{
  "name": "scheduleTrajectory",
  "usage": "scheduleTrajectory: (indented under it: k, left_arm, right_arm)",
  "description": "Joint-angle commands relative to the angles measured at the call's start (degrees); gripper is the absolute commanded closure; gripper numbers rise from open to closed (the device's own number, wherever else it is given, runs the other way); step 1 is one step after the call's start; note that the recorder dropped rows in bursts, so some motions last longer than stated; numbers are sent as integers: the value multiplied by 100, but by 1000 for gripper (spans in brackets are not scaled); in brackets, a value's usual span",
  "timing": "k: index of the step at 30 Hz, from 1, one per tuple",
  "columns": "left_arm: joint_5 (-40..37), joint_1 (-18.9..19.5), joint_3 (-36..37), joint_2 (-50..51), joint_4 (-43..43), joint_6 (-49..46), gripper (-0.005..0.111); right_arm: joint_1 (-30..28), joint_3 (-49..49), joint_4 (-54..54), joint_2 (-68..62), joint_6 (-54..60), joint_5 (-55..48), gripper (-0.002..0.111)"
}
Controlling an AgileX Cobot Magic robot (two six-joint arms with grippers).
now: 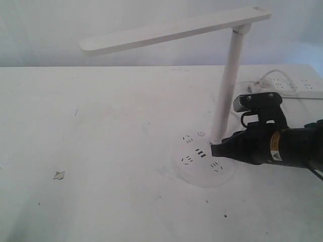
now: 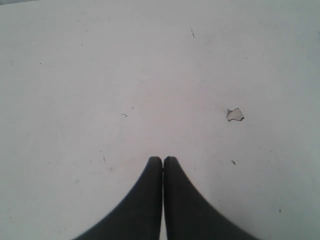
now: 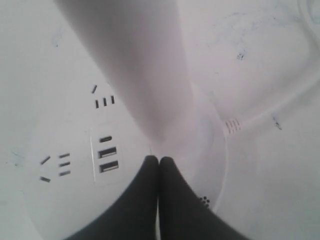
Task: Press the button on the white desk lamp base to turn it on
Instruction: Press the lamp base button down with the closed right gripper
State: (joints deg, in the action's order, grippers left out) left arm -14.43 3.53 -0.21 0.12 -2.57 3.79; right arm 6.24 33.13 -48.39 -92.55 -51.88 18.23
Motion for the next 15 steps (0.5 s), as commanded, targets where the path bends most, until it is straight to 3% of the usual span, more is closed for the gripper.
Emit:
scheduleTrajectory:
  k: [1, 15]
  left_arm:
    - [4, -24, 21, -12, 29, -13, 107]
    - [4, -24, 21, -12, 29, -13, 107]
  right_arm:
    - [-3, 10, 27, -44, 71, -248, 108]
    - [-3, -120, 27, -352, 71, 221, 108]
